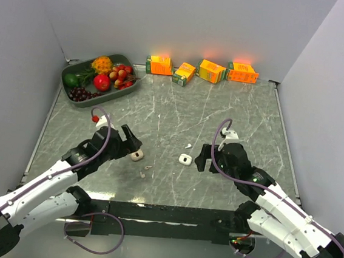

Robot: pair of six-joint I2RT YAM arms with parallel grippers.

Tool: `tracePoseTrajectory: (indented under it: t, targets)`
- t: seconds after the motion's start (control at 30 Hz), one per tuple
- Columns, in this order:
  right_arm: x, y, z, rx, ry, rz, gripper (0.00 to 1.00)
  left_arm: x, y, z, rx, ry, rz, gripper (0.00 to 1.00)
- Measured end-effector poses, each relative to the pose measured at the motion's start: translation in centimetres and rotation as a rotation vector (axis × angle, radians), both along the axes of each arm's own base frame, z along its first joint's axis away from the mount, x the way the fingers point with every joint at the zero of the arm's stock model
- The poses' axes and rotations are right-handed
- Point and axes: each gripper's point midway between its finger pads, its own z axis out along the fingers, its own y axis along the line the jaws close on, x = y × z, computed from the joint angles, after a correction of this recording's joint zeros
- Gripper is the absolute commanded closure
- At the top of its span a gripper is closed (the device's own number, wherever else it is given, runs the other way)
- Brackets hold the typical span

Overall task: Insert the wireless bluetooth earbuds into the charging case
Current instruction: Pick up the charging case at the center of the board.

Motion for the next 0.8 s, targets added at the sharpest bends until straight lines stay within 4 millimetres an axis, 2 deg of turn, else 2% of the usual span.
tracePoseTrajectory:
  t: [0.23,0.3,0.37,0.5,0.63,0.7,0.8]
  targets:
    - [0.0,0.0,-0.2,-0.004,0.006,-0.002,0.02,-0.5,-1.8,-0.2,0.048,-0.007,-0.119,0.02]
    - [0.1,0.1,-0.4,-0.008,0.014,-0.003,0.02,-0.3,-3.0,0.0,0.078,-0.002,-0.162,0.01]
    - [0.1,0.1,-0.7,-0.014,0.023,-0.004,0.02,-0.3,-4.7,-0.2,0.121,0.009,-0.214,0.05]
    - [0.1,-0.1,-1.0,-0.025,0.031,-0.011,0.02,-1.4,-8.8,-1.5,0.214,0.029,-0.351,0.12]
    - [0.1,-0.4,-1.1,-0.036,0.032,-0.024,0.02,-2.0,-11.9,-3.0,0.275,0.043,-0.442,0.1]
    - [0.0,-0.6,-1.0,-0.037,0.031,-0.03,0.02,-1.8,-12.3,-3.8,0.294,0.048,-0.451,0.04]
    - [-0.1,-0.9,-0.6,-0.033,0.019,-0.037,0.02,-1.2,-12.8,-4.8,0.334,0.06,-0.442,0.04]
